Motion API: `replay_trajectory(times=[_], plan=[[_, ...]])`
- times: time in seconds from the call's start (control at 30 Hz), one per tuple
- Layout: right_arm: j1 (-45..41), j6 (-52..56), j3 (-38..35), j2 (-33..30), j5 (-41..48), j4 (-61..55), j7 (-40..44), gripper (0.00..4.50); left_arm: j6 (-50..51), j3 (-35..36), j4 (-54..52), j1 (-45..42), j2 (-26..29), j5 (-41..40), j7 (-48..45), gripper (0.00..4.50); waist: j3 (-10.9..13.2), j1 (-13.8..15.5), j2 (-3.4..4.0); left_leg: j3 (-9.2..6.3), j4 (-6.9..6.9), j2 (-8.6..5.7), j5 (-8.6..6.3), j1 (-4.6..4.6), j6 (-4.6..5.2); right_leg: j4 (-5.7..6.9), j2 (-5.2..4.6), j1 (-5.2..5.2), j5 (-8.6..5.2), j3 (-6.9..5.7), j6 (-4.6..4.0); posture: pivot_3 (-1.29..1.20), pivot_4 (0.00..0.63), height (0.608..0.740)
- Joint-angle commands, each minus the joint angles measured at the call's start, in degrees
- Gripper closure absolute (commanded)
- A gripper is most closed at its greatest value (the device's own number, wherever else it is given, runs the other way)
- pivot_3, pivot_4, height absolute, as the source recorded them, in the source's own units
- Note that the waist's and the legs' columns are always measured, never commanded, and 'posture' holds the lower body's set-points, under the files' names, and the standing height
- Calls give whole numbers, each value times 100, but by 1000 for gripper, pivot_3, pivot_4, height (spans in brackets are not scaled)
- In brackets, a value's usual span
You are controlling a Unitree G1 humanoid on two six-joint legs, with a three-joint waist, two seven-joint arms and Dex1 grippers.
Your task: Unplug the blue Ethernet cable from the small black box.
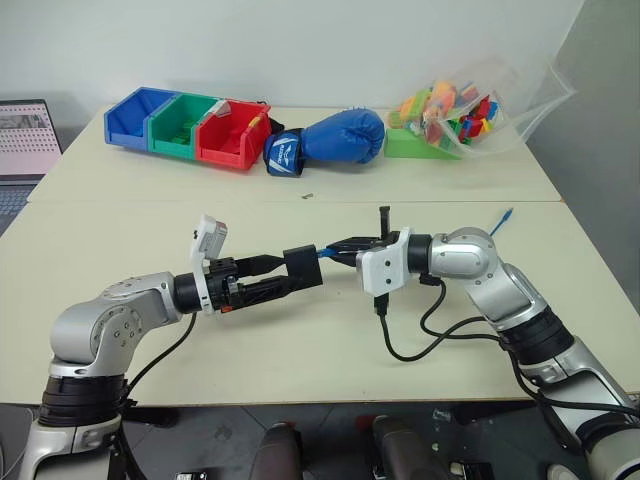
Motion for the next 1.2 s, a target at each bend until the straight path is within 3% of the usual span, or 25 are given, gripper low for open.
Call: replay_trajectory(times=[0.03,0.17,0.63,0.8,0.87,1.1,1.2], plan=[[-131,-15,-114,90,34,-180,-62,4410,181,259,-113,-118,-160,-403,143,0,0,0,0,1,0,0,0,0,0,0,0,0,0,0,0,0,150,740],[-162,47,-153,149,68,-163,-50,4410,235,322,-80,-137,-267,-555,223,525,0,1,0,-1,1,0,0,0,0,2,0,0,3,1,-5,0,150,740],[-155,114,-214,233,121,-271,-99,4410,284,315,77,-131,-203,-646,98,3689,0,6,0,-1,1,-1,0,0,-1,2,-1,1,8,0,-14,0,150,740],[-112,26,-117,223,44,-349,-65,4411,269,293,101,-111,-189,-621,80,3725,0,6,0,-1,1,-1,0,0,-1,1,-1,1,8,0,-14,0,150,740],[-71,11,-107,208,6,-374,-74,3707,264,291,121,-104,-168,-604,53,3725,0,6,0,-1,1,-1,0,0,-1,1,-1,1,8,0,-14,0,150,740],[47,156,-144,24,128,-594,156,2181,210,191,152,-101,-29,-513,-159,3725,0,10,0,-1,1,-1,0,0,-1,1,-2,1,8,1,-13,0,150,740],[202,794,-267,-112,635,-1013,546,1644,70,71,145,-95,91,-370,-407,3725,0,16,0,-1,1,-1,0,0,-1,1,-2,1,8,0,-14,0,150,740]])
